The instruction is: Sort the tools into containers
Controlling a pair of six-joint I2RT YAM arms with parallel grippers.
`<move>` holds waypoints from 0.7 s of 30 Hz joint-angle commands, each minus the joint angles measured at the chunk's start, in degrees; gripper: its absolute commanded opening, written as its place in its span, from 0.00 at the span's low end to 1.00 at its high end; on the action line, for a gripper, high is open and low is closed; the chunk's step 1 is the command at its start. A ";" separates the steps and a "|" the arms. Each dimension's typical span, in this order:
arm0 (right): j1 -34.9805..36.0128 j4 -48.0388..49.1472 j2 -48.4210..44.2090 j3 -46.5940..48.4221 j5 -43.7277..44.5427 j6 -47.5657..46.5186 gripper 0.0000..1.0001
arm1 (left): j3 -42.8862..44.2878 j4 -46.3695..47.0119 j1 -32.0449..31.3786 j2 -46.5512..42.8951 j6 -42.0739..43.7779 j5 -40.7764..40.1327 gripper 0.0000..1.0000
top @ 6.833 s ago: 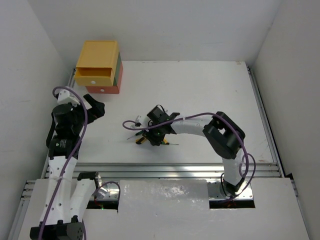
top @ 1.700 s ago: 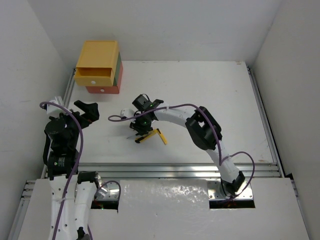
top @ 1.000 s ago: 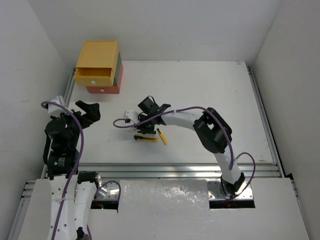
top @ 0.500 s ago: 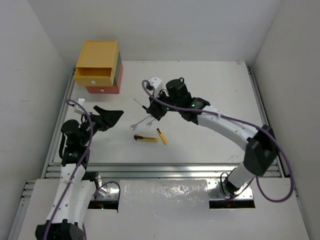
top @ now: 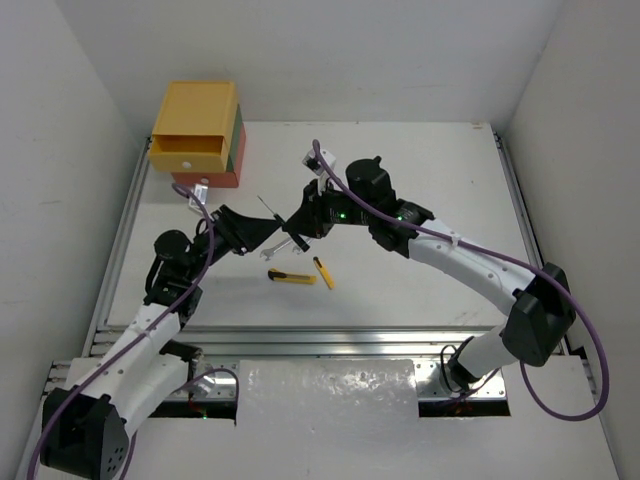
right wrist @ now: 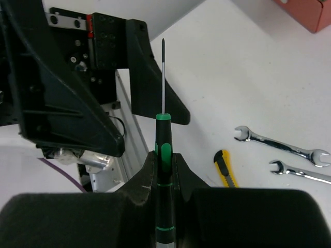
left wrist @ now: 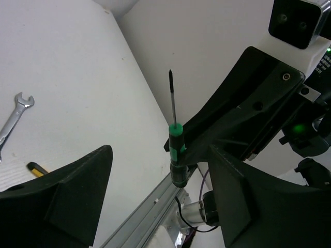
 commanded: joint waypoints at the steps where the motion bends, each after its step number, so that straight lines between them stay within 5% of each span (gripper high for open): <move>1: 0.48 5.31 -1.91 -0.76 -4.30 2.40 0.00 | 2.17 7.16 -1.10 1.69 -1.08 -1.16 0.70; 10: 0.83 6.73 -1.73 -0.59 -6.67 3.54 0.00 | 4.81 7.25 -2.77 4.68 -1.17 -2.22 0.12; 13: 0.83 7.08 -1.73 -0.77 -6.50 3.63 0.00 | 6.39 6.99 -3.04 5.30 -1.08 -2.39 0.00; 17: 0.75 7.78 -2.35 -1.64 -6.85 3.81 0.03 | 8.15 6.72 -3.04 6.62 -1.17 -3.44 0.00; 18: 0.66 7.70 -2.61 -1.82 -6.50 3.81 0.09 | 9.03 5.85 -3.04 7.14 -1.17 -4.06 0.00; 21: -0.65 7.18 -4.19 -3.31 -3.17 4.33 0.98 | 13.49 -0.71 -2.95 8.38 0.93 -7.65 0.00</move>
